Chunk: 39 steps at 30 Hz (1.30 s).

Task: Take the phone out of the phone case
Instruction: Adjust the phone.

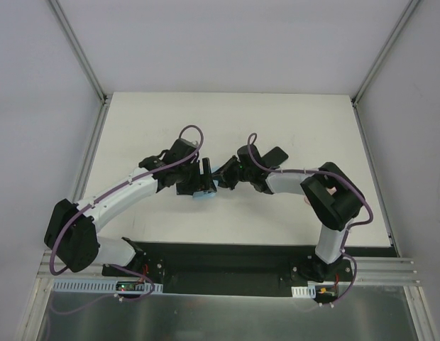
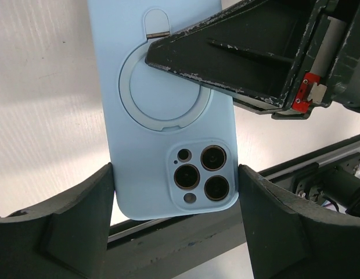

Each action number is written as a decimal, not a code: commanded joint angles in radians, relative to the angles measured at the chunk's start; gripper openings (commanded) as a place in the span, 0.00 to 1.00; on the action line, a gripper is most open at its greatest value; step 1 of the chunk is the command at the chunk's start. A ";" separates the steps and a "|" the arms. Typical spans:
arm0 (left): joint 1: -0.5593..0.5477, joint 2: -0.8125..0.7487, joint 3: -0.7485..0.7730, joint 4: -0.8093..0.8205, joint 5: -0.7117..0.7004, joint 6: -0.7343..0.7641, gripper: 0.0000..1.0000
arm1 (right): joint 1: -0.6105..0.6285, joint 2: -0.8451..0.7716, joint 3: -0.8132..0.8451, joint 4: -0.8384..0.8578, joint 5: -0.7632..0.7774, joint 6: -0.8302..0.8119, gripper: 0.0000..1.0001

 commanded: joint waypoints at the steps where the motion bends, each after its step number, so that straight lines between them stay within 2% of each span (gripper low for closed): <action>1: -0.016 -0.047 0.039 0.038 0.065 0.062 0.43 | -0.002 -0.040 0.044 0.032 -0.056 -0.118 0.02; 2: -0.012 -0.048 0.047 0.022 0.067 0.067 0.57 | -0.009 -0.060 0.042 -0.029 -0.047 -0.180 0.02; 4: -0.004 -0.064 0.076 0.001 0.076 0.083 0.71 | -0.023 -0.135 0.038 -0.104 0.002 -0.271 0.02; 5: 0.002 -0.073 0.081 -0.011 0.079 0.090 0.79 | -0.028 -0.163 0.042 -0.209 0.025 -0.314 0.01; 6: 0.023 -0.093 0.087 -0.016 0.103 0.097 0.82 | -0.031 -0.189 0.047 -0.247 0.043 -0.413 0.01; 9: 0.094 -0.137 0.081 -0.025 0.165 0.108 0.88 | -0.046 -0.275 0.065 -0.371 0.082 -0.572 0.02; 11: 0.138 -0.160 0.072 -0.025 0.234 0.111 0.89 | -0.058 -0.329 0.067 -0.452 0.102 -0.635 0.01; 13: 0.195 -0.189 0.061 -0.025 0.292 0.116 0.90 | -0.075 -0.384 0.049 -0.459 0.100 -0.712 0.02; 15: 0.223 -0.203 0.059 -0.021 0.321 0.125 0.92 | -0.083 -0.422 0.036 -0.494 0.094 -0.764 0.01; 18: 0.231 -0.196 0.070 -0.016 0.376 0.134 0.93 | -0.074 -0.468 0.047 -0.575 0.091 -0.925 0.01; 21: 0.251 -0.154 0.091 -0.016 0.432 0.114 0.93 | -0.020 -0.517 0.074 -0.705 0.198 -1.129 0.02; 22: 0.263 -0.139 0.102 -0.016 0.447 0.105 0.92 | 0.022 -0.533 0.071 -0.741 0.293 -1.185 0.02; 24: 0.266 -0.101 0.130 -0.013 0.498 0.084 0.91 | 0.050 -0.594 0.029 -0.732 0.327 -1.319 0.01; 26: 0.266 -0.070 0.151 0.008 0.556 0.084 0.90 | 0.055 -0.649 -0.029 -0.640 0.257 -1.412 0.01; 28: 0.266 -0.061 0.158 0.031 0.583 0.100 0.90 | 0.052 -0.752 -0.136 -0.497 0.197 -1.463 0.01; 31: 0.272 -0.024 0.162 0.074 0.683 0.142 0.92 | 0.055 -0.867 -0.211 -0.401 0.201 -1.546 0.01; 33: 0.289 0.019 0.167 0.091 0.741 0.085 0.91 | 0.076 -0.905 -0.205 -0.423 0.273 -1.642 0.01; 39: 0.275 0.090 0.190 0.152 0.763 -0.185 0.91 | 0.155 -0.898 -0.169 -0.502 0.503 -1.838 0.01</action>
